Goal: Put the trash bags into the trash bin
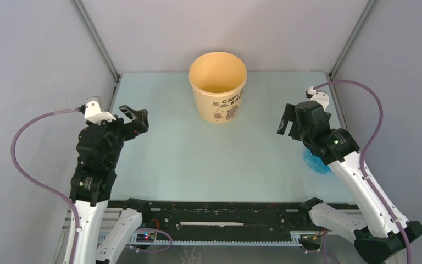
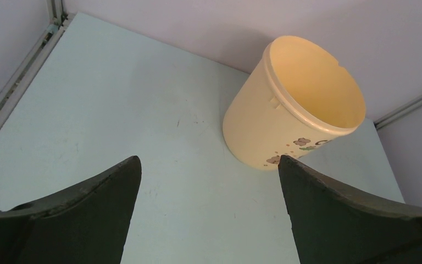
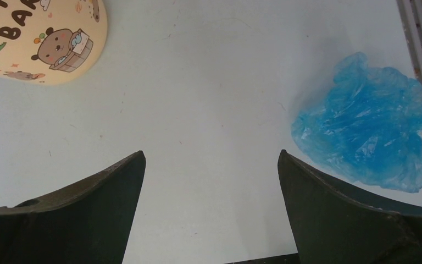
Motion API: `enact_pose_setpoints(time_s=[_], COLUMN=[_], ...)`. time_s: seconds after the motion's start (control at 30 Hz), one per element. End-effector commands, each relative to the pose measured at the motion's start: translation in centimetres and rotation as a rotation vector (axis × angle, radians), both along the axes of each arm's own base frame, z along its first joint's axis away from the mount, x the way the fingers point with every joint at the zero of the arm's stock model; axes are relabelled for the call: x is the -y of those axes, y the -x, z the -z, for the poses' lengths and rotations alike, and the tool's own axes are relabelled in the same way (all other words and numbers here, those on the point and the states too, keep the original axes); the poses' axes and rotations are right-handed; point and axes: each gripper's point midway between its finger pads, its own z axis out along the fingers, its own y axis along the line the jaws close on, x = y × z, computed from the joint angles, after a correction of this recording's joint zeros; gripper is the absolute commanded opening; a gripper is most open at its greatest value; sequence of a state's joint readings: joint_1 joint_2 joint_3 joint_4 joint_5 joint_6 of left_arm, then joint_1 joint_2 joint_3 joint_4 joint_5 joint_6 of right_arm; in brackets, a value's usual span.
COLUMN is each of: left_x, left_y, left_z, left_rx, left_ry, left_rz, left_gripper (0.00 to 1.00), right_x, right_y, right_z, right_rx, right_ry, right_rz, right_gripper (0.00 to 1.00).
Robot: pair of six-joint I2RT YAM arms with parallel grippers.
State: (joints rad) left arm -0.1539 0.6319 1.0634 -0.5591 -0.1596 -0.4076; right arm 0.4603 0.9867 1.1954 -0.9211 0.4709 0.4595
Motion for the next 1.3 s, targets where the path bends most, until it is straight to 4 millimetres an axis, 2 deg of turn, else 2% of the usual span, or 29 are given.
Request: enact_pose_setpoints(time_s=[0.0,0.13,0.2,0.37,0.47,0.6,0.7,0.83,1.03,1.07,1.2,1.27], left_x=[0.7,1.1,1.3,1.7,2.1,2.4,2.6,3.1,3.4,3.4,3.9,3.9], left_y=[-0.4,-0.4,-0.3,0.1,0.4,0.3,0.2,-0.2,-0.4,-0.4,-0.2,-0.2], left_z=[1.3,2.8,3.2,3.9,4.1,4.4,4.5,4.2,4.3,4.5,5.0,5.3], left_rx=[-0.027,-0.082,-0.102,-0.131,-0.145,-0.161,-0.169,-0.167,-0.168,-0.172,-0.182,-0.189], left_ry=[0.052,0.096,0.109,0.116,0.126,0.137,0.141,0.141,0.152,0.154,0.169,0.176], left_rz=[0.023,0.025,0.028,0.05,0.069,0.082,0.091,0.112,0.119,0.119,0.146,0.145], left_gripper=[1.0,1.0,1.0,1.0,1.0,1.0,1.0,1.0,1.0,1.0,0.99,0.99], right_x=[-0.1,3.2,5.5,12.7,17.1,19.9,20.2,17.5,17.0,17.0,16.6,16.1], right_y=[-1.2,-2.2,-2.4,-1.9,-0.1,0.9,0.4,-1.9,-2.1,-2.0,-1.7,-1.6], right_z=[0.4,2.8,4.0,6.2,7.5,9.6,11.0,12.9,14.2,14.3,14.2,14.3], right_rx=[-0.007,-0.096,-0.138,-0.2,-0.262,-0.345,-0.362,-0.382,-0.425,-0.433,-0.436,-0.436], right_ry=[-0.024,-0.165,-0.216,-0.108,-0.024,0.018,-0.008,-0.148,-0.164,-0.161,-0.145,-0.138], right_rz=[0.016,0.158,0.247,0.513,0.714,0.804,0.798,0.651,0.621,0.625,0.624,0.612], right_gripper=[1.0,1.0,1.0,1.0,1.0,1.0,1.0,0.93,0.81,0.76,0.43,0.3])
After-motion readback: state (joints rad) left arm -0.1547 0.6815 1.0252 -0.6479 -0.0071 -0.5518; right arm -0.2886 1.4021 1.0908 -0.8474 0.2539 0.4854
